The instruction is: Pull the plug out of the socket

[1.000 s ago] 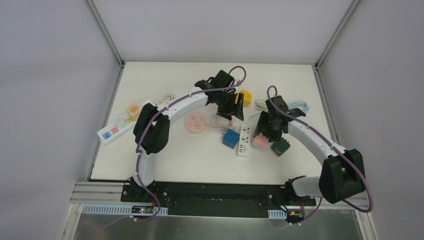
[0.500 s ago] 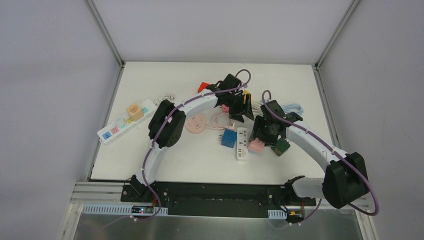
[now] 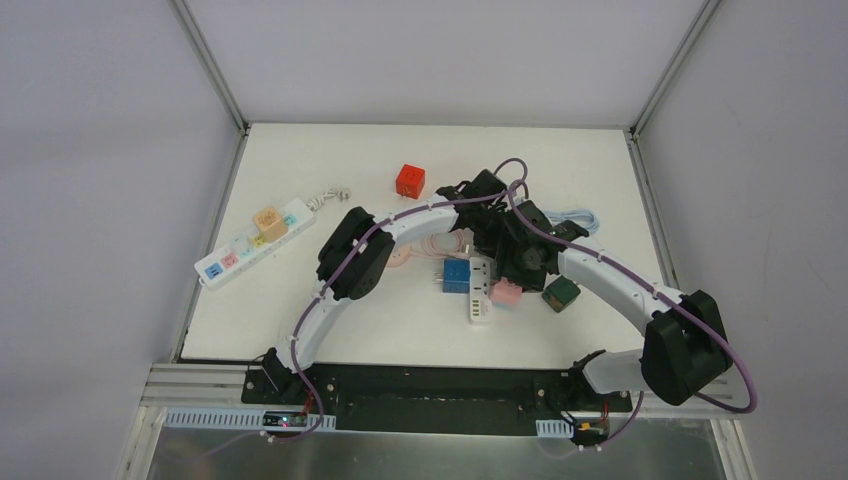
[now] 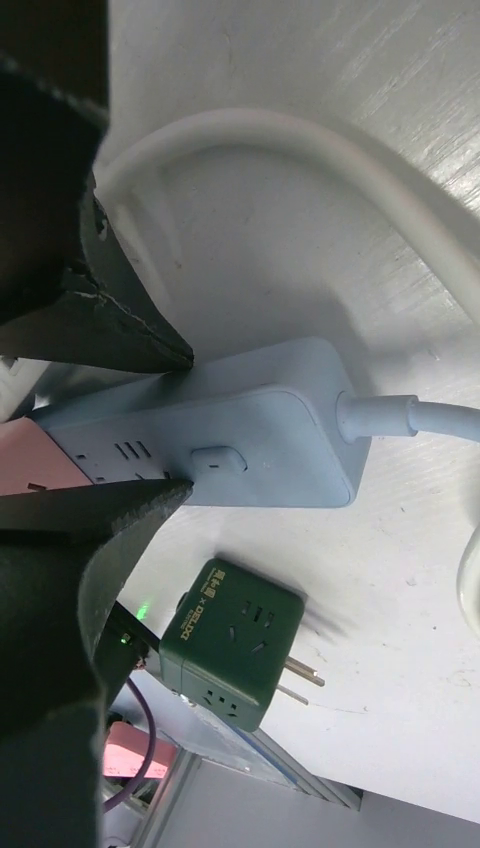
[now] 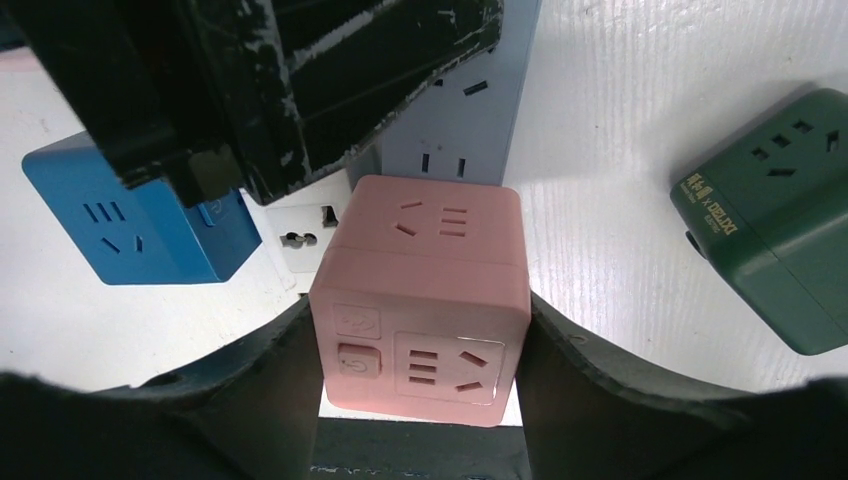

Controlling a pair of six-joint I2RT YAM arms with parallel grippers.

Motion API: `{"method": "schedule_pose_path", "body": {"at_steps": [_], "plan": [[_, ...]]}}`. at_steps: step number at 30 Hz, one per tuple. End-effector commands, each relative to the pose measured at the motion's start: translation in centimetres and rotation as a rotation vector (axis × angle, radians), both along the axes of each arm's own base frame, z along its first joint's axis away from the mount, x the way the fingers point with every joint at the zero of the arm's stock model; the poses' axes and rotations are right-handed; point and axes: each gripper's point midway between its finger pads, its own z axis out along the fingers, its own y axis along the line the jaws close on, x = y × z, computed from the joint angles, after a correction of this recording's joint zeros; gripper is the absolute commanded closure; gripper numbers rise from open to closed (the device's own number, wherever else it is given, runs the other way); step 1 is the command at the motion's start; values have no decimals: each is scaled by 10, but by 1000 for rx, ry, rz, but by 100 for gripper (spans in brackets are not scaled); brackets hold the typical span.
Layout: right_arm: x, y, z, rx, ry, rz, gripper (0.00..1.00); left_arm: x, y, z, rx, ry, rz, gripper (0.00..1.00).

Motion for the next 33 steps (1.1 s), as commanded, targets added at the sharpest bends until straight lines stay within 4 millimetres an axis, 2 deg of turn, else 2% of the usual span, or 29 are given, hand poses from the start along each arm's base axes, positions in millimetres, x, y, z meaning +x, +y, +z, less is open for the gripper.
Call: {"method": "schedule_pose_path", "body": {"at_steps": [1,6,9,14,18,22,23,25,30,33], "plan": [[22,21,32,92,-121,13,100,-2,4,-14,70,-44,-42,65],[32,27,63,163,-222,-11,100,-15,11,-31,129,-67,-111,73],[36,26,71,178,-263,-21,100,-19,12,-37,138,-52,-112,75],[35,26,53,174,-249,0,100,-23,10,-44,146,-38,-119,75],[37,11,41,88,-260,-21,100,-29,13,-52,176,-8,-127,75],[40,23,58,182,-257,-28,100,-35,18,-58,197,12,-138,75],[35,32,63,254,-215,-22,100,-36,20,-59,203,13,-144,76],[34,36,65,300,-156,-60,100,-38,23,-62,214,15,-150,76],[29,26,39,216,-55,-110,100,-40,25,-65,222,24,-156,76],[28,23,33,168,12,-150,100,-43,27,-68,232,29,-167,76]]}}
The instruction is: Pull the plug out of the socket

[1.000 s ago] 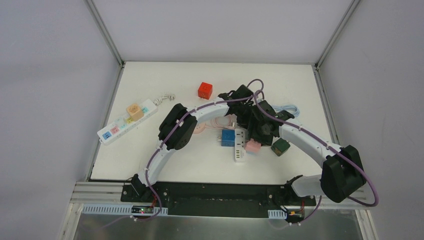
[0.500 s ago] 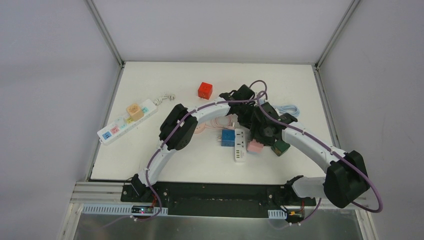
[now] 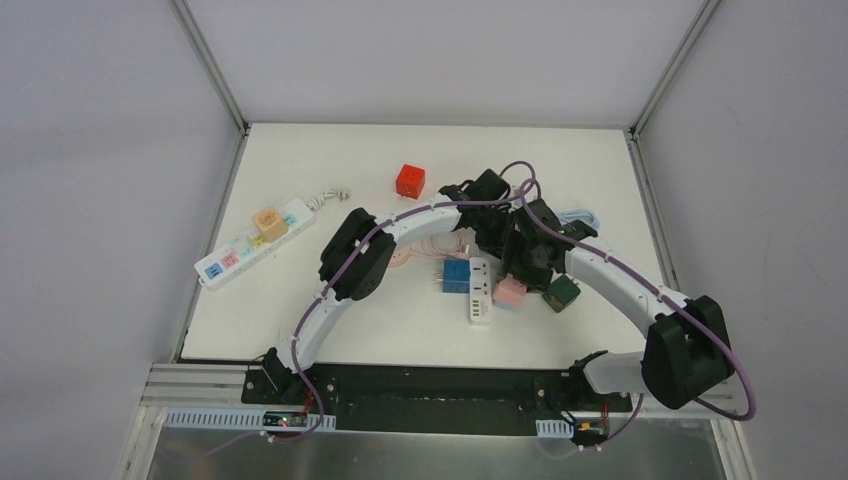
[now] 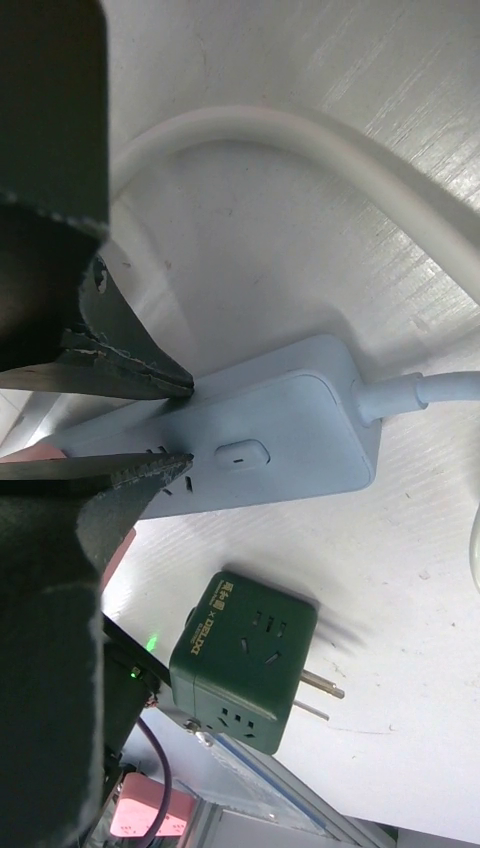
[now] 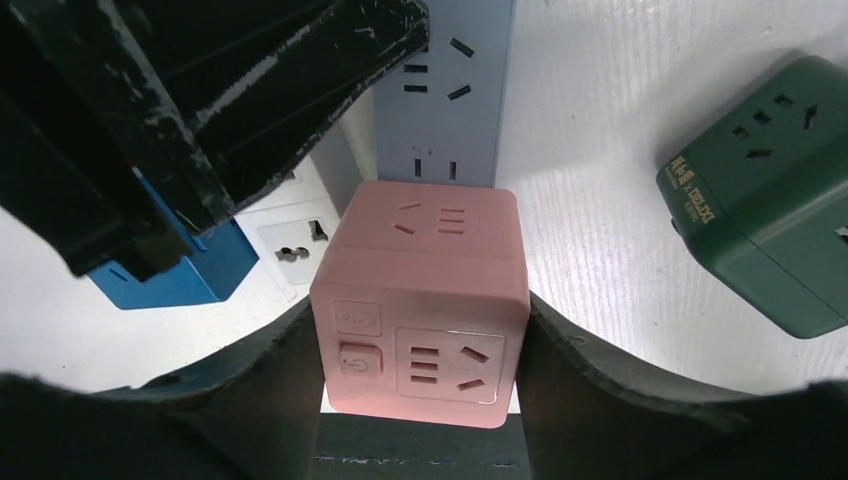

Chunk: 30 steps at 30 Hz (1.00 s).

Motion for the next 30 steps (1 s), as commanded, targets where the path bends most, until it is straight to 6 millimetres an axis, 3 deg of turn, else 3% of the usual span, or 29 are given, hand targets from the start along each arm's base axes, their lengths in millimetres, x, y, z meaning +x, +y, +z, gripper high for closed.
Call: {"method": "schedule_pose_path", "body": {"at_steps": [1,8,13,16,22,25,30], "plan": [[25,30,33,116,-16,-53,100,-38,30,-68,217,79,-69,76],[39,11,37,-87,-121,-15,100,-38,33,-70,230,79,-71,76],[38,2,40,-243,-124,20,100,-38,33,-70,234,77,-72,76],[37,16,46,-158,-140,38,100,-38,34,-71,240,83,-72,76],[30,61,82,208,-209,142,100,-39,33,-73,238,94,-72,76],[32,61,88,290,-209,117,100,-40,33,-75,243,98,-72,76],[32,39,67,170,-162,75,100,-39,33,-72,238,97,-69,76]]}}
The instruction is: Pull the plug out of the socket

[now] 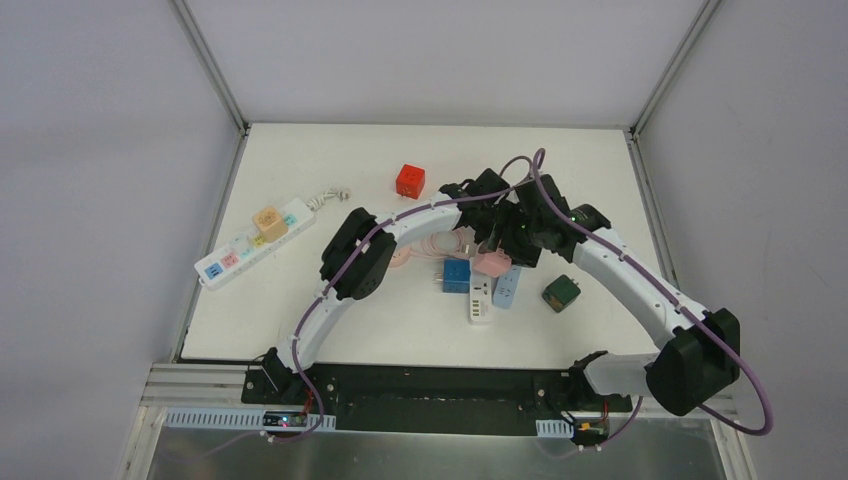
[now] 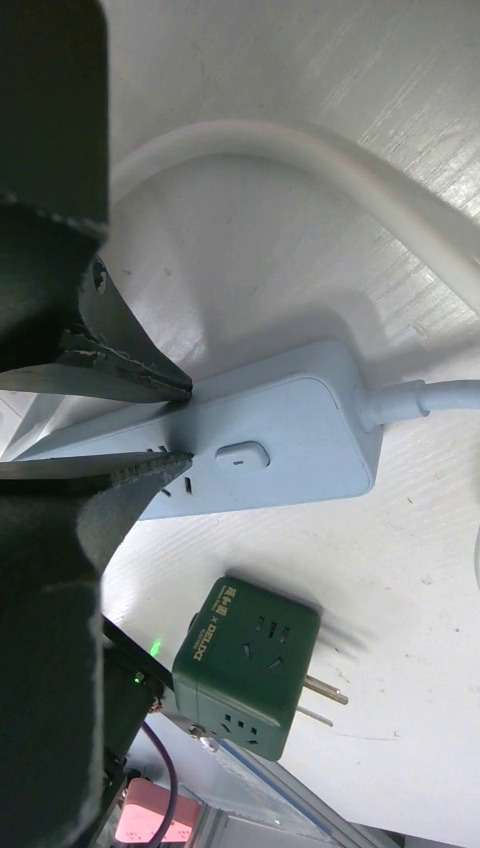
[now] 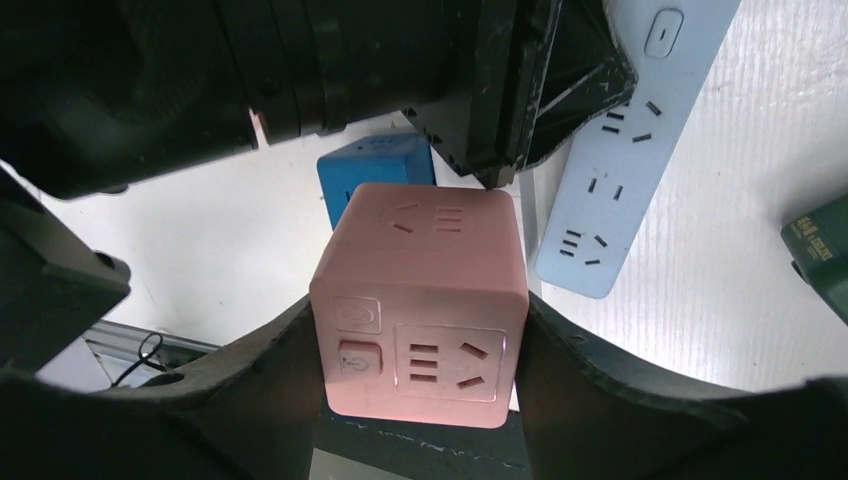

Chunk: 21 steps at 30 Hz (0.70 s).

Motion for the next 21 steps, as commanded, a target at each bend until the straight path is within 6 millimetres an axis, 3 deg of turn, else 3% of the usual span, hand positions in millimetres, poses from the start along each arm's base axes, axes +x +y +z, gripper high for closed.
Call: {"method": "schedule_pose_path", "body": {"at_steps": [1,6,11,21], "plan": [[1,-7,-8,-38,11,6,100,-38,28,-67,210,89,-53,76],[0,-21,-6,-75,-18,-12,100,-35,25,-50,181,81,-55,73],[-3,-40,-8,-123,-27,-48,100,-29,19,-19,121,68,-69,66],[1,-64,8,-157,-111,-123,100,4,17,93,-90,-78,-35,51]]}}
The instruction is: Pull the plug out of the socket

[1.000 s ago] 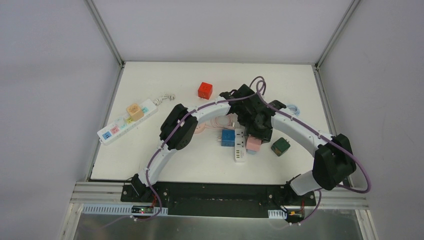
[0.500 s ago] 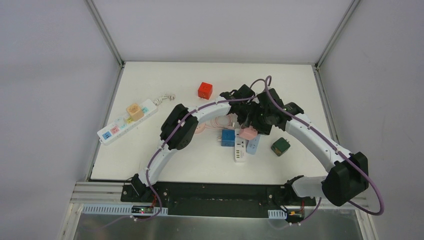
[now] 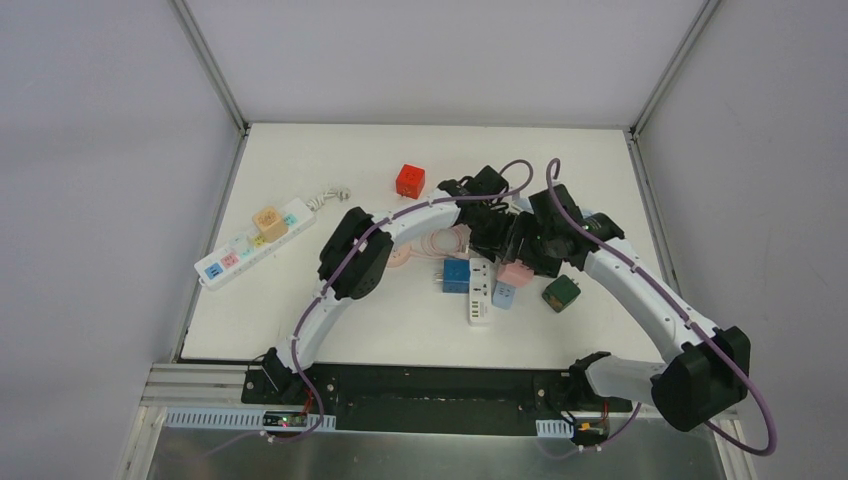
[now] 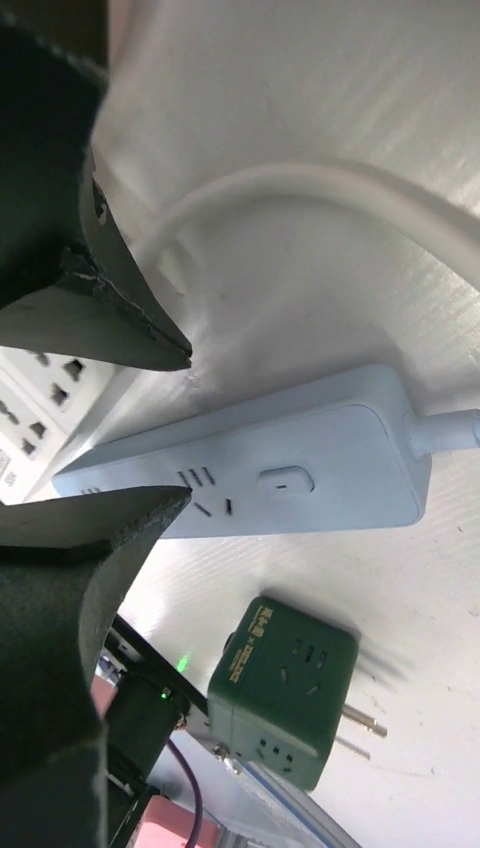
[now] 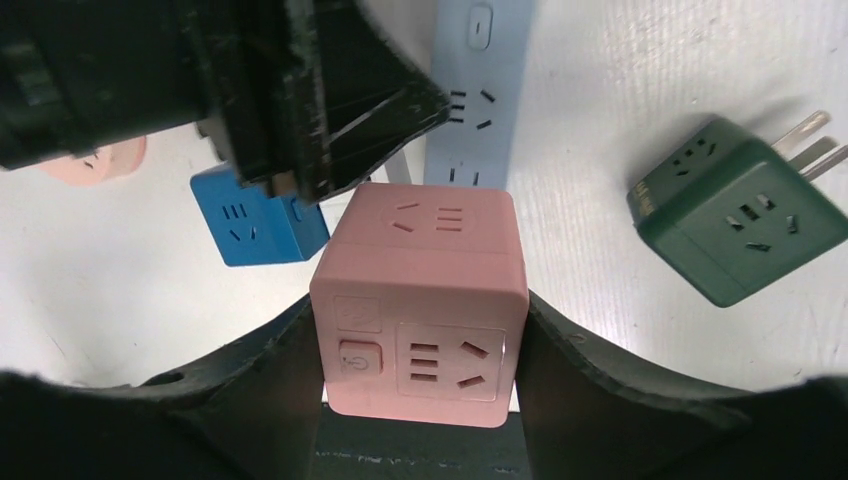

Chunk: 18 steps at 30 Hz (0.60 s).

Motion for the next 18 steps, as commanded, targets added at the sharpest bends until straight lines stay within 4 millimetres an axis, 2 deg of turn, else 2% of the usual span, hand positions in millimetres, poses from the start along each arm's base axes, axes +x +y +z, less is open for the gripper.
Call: {"method": "schedule_pose_path", "body": {"at_steps": [1,6,11,14,15,18], "plan": [[16,-13,27,-13,-149,-50,100,12,10,91,-116,-117,-5,51],[26,-26,43,-38,-222,-118,100,25,27,125,-143,-174,36,49],[38,-47,54,-72,-271,-231,100,47,66,146,-96,-245,130,48],[46,-63,45,-106,-234,-297,100,61,105,154,-47,-305,215,48],[48,-71,38,-126,-203,-319,100,63,119,168,-56,-345,245,48],[55,-97,11,-180,-105,-398,100,68,161,188,-63,-456,337,45]]}}
